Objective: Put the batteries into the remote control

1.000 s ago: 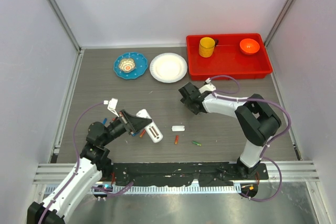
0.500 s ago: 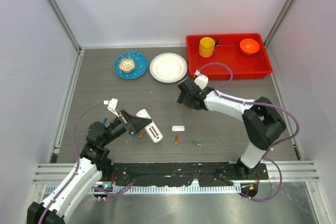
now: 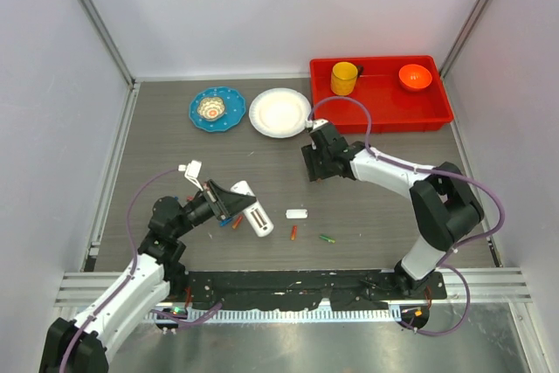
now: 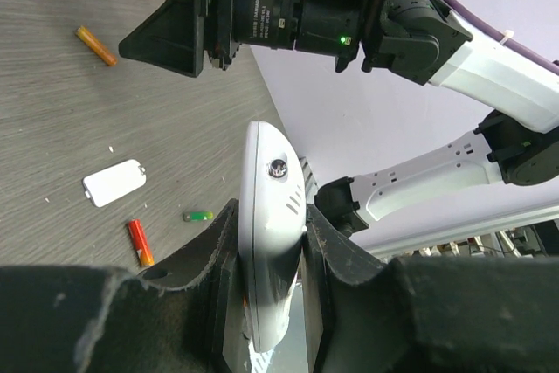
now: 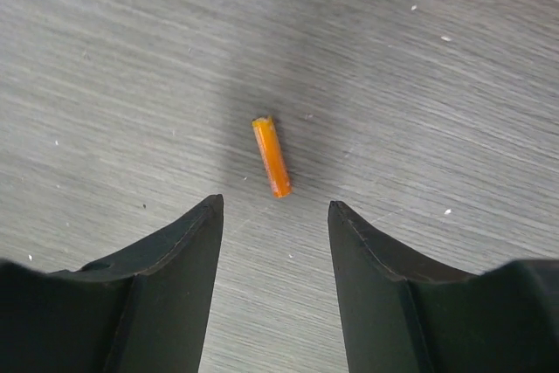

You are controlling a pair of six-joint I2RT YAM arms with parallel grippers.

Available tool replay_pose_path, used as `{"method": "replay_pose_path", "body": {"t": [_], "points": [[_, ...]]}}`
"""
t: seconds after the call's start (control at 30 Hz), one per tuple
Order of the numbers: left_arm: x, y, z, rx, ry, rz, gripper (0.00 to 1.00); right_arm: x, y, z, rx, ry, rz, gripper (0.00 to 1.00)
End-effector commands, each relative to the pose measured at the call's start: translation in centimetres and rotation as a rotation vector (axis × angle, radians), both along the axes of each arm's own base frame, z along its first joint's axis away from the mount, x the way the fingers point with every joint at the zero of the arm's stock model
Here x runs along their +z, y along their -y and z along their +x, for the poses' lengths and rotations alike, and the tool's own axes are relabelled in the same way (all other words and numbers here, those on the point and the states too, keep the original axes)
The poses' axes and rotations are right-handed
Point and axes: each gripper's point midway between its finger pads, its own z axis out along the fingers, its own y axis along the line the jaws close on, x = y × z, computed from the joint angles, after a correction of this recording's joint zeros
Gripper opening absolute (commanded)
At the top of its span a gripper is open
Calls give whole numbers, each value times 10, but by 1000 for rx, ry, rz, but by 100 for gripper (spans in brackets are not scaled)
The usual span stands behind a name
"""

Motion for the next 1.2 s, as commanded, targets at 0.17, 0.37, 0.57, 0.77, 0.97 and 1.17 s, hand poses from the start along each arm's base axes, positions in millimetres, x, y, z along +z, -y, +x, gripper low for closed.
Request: {"method": "replay_pose_path", "body": {"t": [0.17, 0.37, 0.57, 0.77, 0.97, 1.17], "points": [[40, 3, -5, -28, 121, -70, 0, -4, -16, 3, 169, 28, 3, 50], [31, 2, -5, -26, 104, -63, 0, -25, -9, 4, 149, -13, -49, 49], [25, 0, -4, -4, 99, -68, 0, -32, -9, 6, 141, -24, -54, 47], [23, 0, -4, -5, 99, -63, 0, -38, -5, 4, 136, -40, -60, 42], [22, 0, -3, -3, 100, -62, 0, -46, -4, 2, 136, -57, -65, 38], [23, 0, -3, -4, 103, -65, 0, -49, -8, -1, 139, -75, -42, 35]]}}
